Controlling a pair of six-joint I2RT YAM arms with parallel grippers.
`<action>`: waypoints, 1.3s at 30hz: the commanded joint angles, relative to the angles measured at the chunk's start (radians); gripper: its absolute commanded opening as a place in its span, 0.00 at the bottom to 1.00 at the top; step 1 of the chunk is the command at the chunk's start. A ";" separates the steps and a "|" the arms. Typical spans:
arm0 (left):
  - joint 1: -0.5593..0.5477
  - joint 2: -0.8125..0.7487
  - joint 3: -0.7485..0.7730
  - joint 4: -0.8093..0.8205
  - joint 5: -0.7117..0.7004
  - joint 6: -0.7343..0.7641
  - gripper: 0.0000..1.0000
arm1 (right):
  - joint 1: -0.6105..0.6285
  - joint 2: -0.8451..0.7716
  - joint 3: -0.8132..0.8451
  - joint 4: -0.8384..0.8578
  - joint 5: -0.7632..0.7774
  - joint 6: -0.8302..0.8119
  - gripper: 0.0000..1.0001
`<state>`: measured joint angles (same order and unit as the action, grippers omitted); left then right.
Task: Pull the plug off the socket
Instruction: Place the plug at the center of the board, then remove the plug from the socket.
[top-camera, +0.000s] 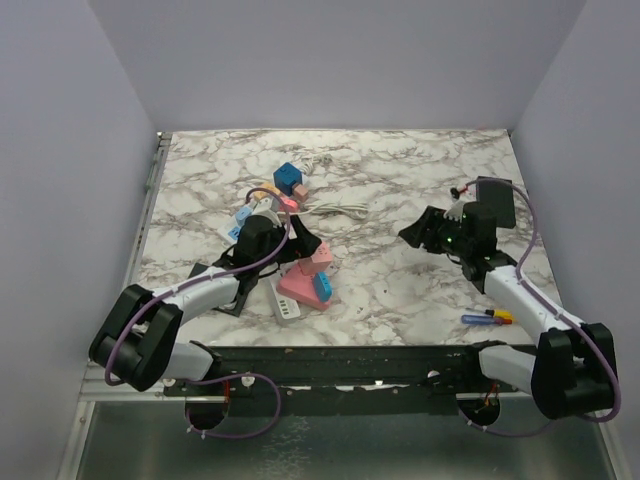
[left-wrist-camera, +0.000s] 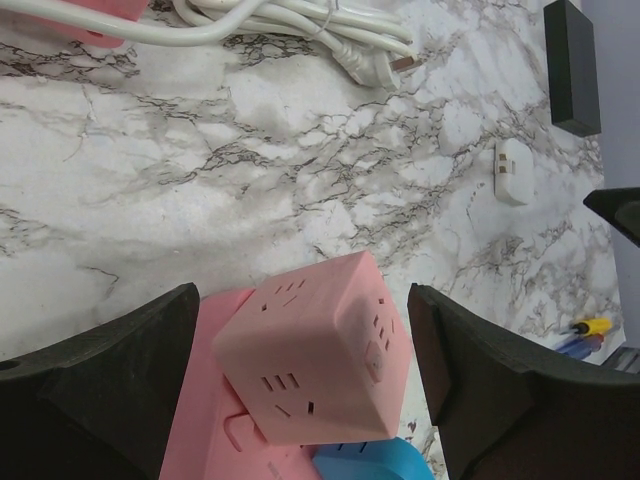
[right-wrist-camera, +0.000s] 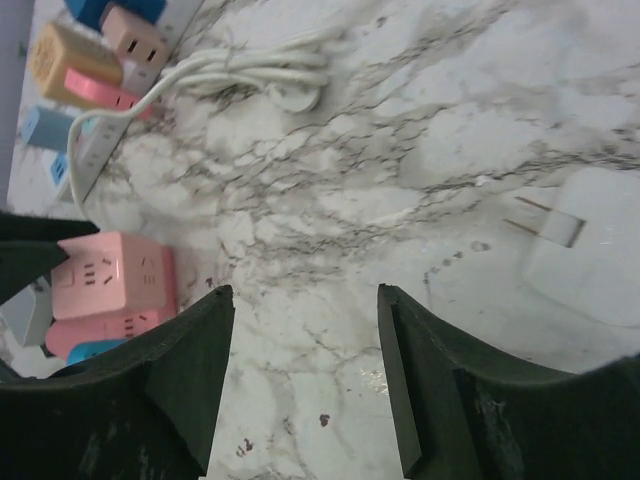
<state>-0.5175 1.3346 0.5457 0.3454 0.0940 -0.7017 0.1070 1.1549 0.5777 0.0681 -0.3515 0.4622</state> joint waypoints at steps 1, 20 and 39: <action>0.020 0.018 -0.024 0.040 0.047 -0.031 0.89 | 0.144 0.004 0.012 0.012 -0.025 -0.028 0.65; 0.037 0.067 -0.045 0.111 0.094 -0.047 0.88 | 0.775 0.269 0.242 -0.063 0.321 0.057 0.64; 0.045 0.131 -0.023 0.140 0.127 -0.041 0.84 | 0.868 0.384 0.339 -0.189 0.411 0.091 0.59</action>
<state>-0.4786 1.4441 0.5102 0.4828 0.1993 -0.7479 0.9573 1.5127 0.8917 -0.0807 0.0238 0.5388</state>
